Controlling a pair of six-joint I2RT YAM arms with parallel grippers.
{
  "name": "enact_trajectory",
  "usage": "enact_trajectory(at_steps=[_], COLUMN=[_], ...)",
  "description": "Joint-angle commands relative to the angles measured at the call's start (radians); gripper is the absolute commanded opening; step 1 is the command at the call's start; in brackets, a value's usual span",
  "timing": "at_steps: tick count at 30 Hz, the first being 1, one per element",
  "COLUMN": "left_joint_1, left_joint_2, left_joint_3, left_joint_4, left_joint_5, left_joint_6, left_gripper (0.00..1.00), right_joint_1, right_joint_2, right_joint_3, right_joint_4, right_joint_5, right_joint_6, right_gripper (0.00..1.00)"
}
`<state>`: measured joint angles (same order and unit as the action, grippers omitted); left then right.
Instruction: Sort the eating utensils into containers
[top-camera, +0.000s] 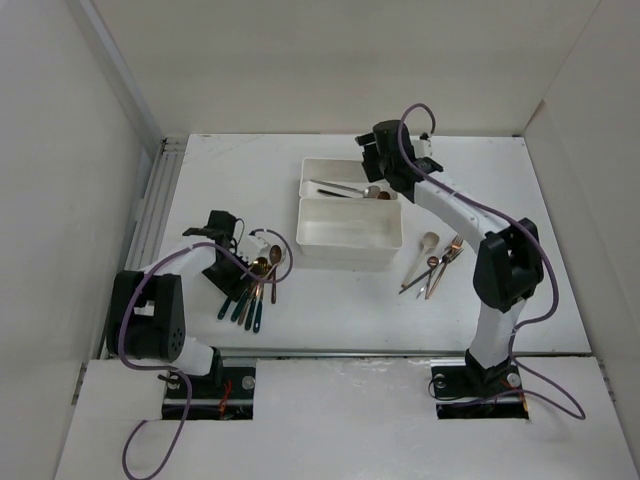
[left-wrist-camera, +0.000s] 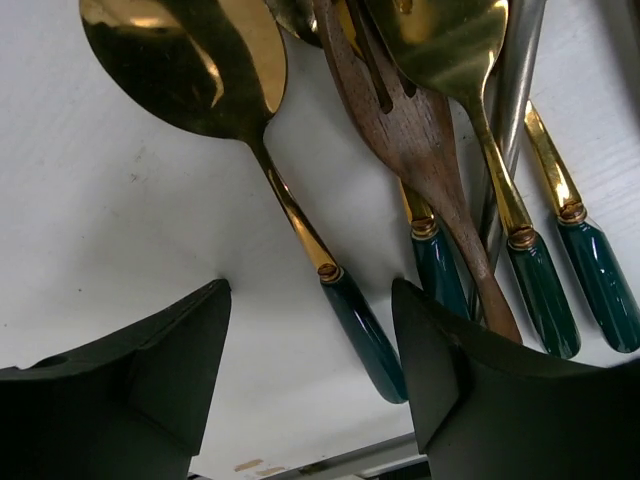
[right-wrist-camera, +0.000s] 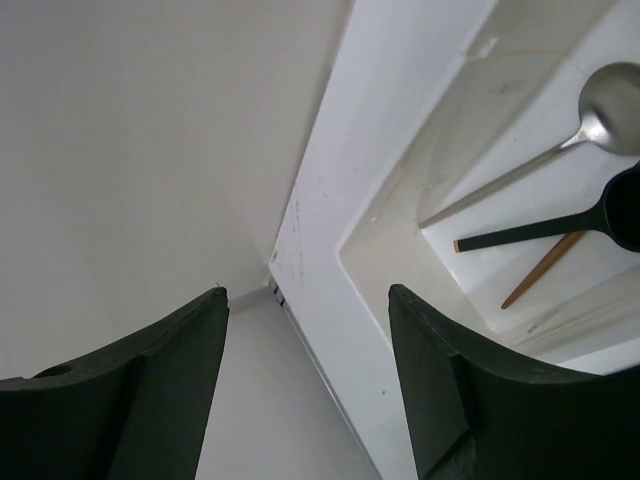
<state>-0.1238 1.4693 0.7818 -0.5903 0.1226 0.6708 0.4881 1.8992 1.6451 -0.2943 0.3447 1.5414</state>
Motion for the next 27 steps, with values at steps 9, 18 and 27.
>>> enact_trajectory(at_steps=[9, 18, 27], left_joint_1=[-0.014, 0.062, 0.012], left_joint_2=[0.056, 0.079, 0.15], left_joint_3=[-0.075, 0.092, 0.608], left_joint_4=[0.043, 0.011, 0.231], left_joint_5=[-0.097, -0.05, -0.325], left_joint_6=[0.009, -0.039, 0.032], left_gripper=[0.29, 0.0, 0.0], right_joint_1=[0.012, -0.014, -0.235], right_joint_2=[-0.084, -0.183, -0.388], right_joint_3=[-0.027, -0.045, -0.209], right_joint_4=[0.06, 0.147, 0.204], right_joint_5=[0.112, 0.238, -0.167], right_joint_6=[-0.164, -0.502, -0.882], right_gripper=[0.7, 0.7, 0.76])
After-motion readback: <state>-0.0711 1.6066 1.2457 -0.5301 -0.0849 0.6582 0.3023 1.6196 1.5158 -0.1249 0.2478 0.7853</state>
